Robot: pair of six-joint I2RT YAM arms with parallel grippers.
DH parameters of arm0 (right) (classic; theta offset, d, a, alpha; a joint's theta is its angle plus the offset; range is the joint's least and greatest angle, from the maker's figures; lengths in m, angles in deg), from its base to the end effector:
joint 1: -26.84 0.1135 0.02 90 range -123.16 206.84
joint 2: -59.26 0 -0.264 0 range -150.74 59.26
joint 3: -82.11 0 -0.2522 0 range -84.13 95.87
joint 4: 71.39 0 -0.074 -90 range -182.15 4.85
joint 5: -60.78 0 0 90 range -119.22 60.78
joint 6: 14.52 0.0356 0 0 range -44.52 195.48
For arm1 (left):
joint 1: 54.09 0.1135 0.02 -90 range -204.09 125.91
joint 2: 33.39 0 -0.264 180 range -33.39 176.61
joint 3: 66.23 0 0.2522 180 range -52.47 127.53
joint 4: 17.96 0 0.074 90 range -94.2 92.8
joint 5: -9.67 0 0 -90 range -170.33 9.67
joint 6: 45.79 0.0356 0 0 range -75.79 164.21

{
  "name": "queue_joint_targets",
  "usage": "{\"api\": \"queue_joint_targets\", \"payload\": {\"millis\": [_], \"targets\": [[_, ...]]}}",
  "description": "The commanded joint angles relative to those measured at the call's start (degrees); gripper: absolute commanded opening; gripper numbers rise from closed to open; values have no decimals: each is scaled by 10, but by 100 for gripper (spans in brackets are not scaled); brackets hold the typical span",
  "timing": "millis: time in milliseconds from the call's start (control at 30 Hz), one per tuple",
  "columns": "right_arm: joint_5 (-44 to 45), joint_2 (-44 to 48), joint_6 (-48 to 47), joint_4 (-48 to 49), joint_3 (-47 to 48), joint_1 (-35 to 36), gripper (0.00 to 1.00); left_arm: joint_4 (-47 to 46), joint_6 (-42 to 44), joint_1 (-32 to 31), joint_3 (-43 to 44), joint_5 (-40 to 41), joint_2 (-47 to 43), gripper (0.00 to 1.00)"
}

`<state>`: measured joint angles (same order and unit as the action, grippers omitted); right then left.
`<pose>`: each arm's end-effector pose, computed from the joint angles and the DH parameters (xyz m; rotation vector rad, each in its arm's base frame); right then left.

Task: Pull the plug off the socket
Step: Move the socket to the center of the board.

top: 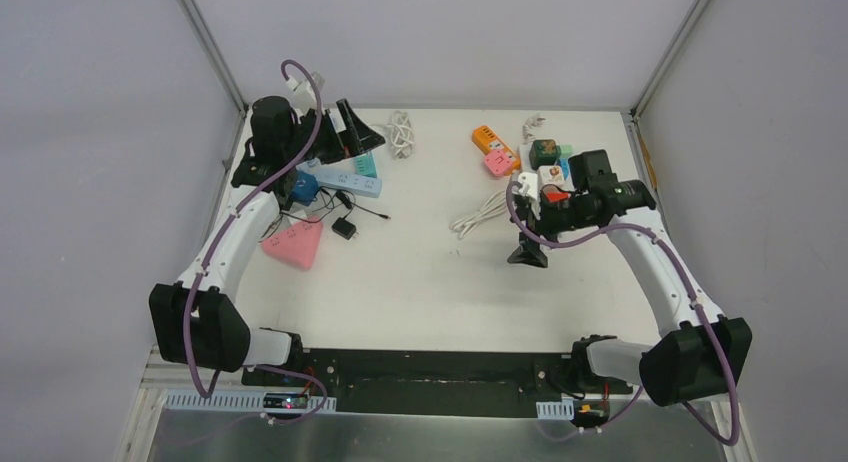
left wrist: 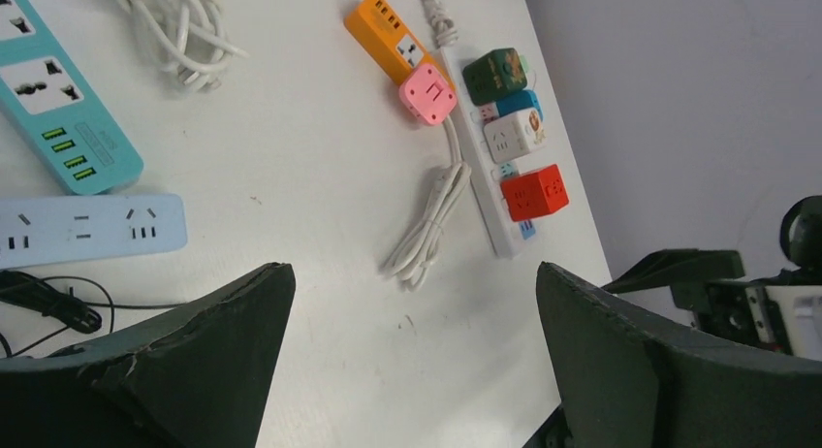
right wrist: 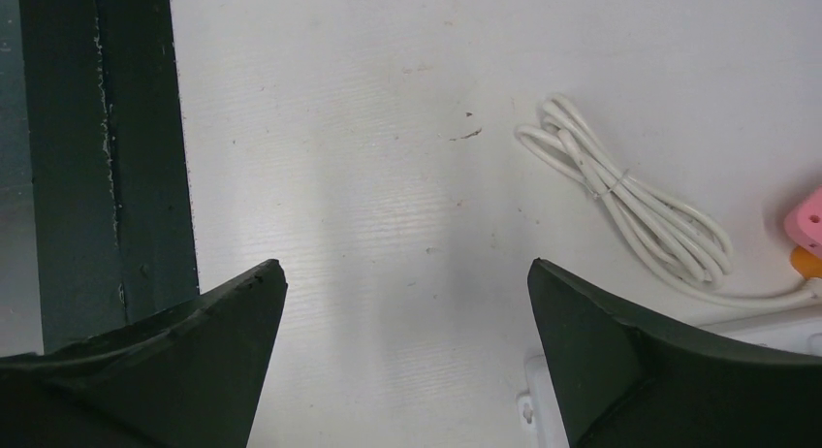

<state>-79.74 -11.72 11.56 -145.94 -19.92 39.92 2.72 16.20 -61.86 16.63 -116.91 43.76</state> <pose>0.2092 0.0768 0.3045 -1.6076 1.6736 0.7879 0.3056 -0.0631 0.3695 0.1365 1.8960 -1.0141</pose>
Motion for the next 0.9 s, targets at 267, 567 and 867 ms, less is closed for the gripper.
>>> {"api": "queue_joint_targets", "payload": {"millis": [267, 567, 867], "targets": [[8, 58, 110, 37, 16, -28, 100, 54, 109, -21, -46, 17, -58, 99], [-42, 80, 164, 73, -20, -69, 100, 60, 107, -31, -44, 6, -49, 99], [-47, 88, 183, 96, -36, -91, 100, 60, 103, -57, -42, -9, -22, 99]]}}
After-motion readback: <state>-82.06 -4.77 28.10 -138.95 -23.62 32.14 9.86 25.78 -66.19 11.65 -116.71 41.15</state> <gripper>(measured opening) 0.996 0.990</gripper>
